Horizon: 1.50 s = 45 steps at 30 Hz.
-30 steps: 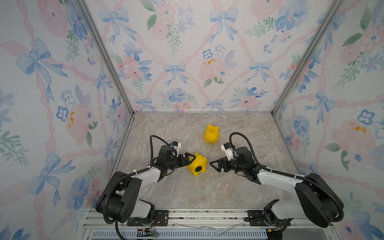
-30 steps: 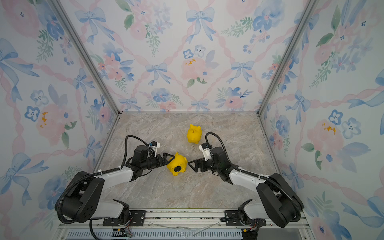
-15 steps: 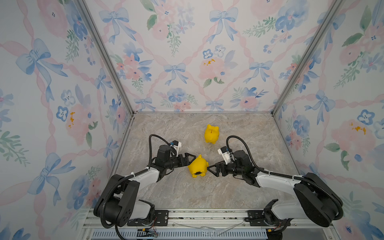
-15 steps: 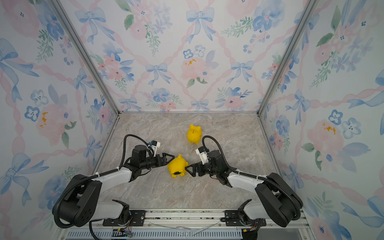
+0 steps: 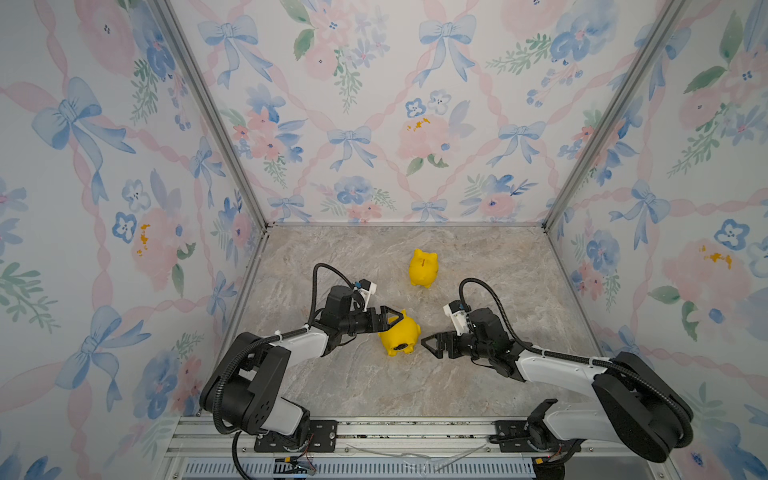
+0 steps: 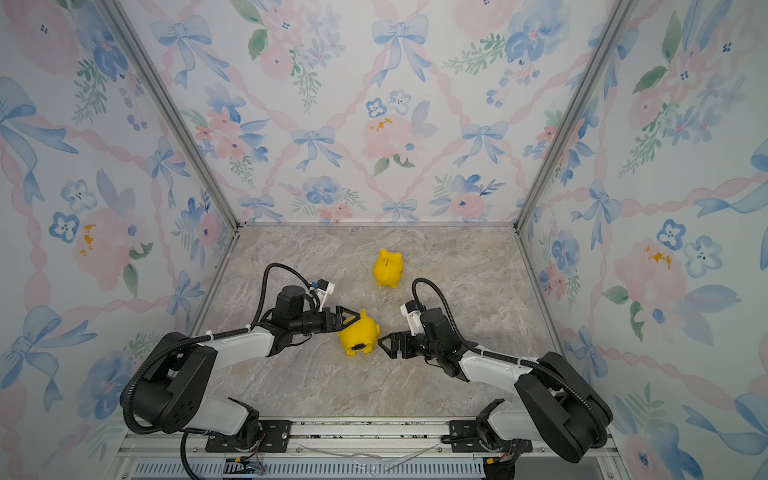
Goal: Open piggy banks
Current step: Place the piggy bank at the center of the board.
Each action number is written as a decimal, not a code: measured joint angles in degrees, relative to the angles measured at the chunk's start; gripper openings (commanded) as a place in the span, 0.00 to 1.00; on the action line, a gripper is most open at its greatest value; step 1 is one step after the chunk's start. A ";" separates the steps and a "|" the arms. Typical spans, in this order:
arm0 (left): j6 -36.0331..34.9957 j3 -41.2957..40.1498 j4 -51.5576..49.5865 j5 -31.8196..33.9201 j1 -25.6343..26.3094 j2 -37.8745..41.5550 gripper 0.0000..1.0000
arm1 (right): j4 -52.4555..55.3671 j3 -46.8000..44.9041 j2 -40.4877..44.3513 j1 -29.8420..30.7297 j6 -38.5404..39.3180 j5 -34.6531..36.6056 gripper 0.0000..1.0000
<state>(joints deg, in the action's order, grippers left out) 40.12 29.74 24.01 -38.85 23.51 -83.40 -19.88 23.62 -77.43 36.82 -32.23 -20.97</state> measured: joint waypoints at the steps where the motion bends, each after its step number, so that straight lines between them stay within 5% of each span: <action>1: 0.02 -0.55 -0.20 0.02 0.13 0.44 0.98 | 0.13 0.44 -0.92 0.00 0.00 0.28 0.99; 16: -2.60 -2.73 -11.34 9.86 2.60 8.68 0.98 | -0.96 7.76 -10.27 0.00 -0.35 1.99 0.98; 29: -3.48 -2.51 -12.37 11.82 2.78 9.29 0.96 | -0.46 12.76 -13.22 -0.09 1.01 2.01 0.98; 39: -1.03 -5.40 -7.76 11.19 2.05 9.86 0.94 | 0.55 10.32 -8.07 -4.50 2.67 -0.55 0.97; 45: 0.13 -7.39 -4.81 9.64 -0.50 10.49 0.93 | -3.63 4.20 -2.36 -5.64 3.45 -6.95 0.85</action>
<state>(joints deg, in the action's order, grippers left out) 40.25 22.35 19.20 -29.21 23.00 -72.90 -23.51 27.81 -79.79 31.18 -28.77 -27.92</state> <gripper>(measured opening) 0.936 0.901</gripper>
